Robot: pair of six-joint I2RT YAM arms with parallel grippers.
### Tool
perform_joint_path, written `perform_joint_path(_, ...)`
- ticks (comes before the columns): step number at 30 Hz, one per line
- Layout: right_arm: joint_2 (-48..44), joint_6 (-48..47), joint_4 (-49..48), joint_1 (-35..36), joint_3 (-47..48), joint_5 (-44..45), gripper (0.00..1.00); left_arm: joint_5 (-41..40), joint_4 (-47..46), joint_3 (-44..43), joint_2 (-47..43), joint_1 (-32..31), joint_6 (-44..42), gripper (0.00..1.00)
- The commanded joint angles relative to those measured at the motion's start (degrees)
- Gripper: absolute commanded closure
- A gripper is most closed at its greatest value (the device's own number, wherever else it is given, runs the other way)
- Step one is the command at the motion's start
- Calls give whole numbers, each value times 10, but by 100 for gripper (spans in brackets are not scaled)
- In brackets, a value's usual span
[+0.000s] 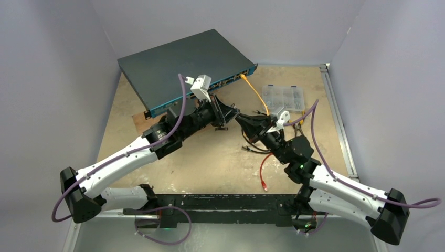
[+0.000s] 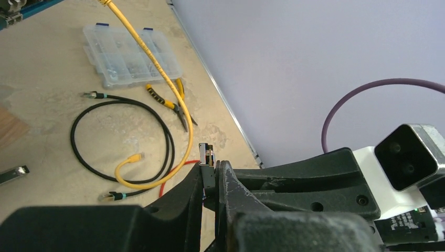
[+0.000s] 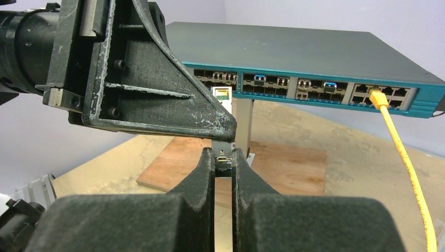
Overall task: Insert the plug into the switch port
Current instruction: Pick up the plug from the center of the board.
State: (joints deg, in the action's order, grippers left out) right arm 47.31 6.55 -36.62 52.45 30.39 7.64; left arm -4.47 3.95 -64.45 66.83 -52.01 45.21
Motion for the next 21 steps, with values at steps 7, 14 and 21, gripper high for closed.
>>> perform_joint_path(7, -44, -92, -59, 0, -37, -58, 52, -20, -95, 50, -46, 0, 81, 100)
perform_joint_path(14, -114, -184, -185, 0, -138, -94, 38, -20, -102, 61, -59, 1, 150, 100)
perform_joint_path(21, -109, -195, -266, 0, -157, -104, 40, -13, -138, 83, -61, 1, 178, 100)
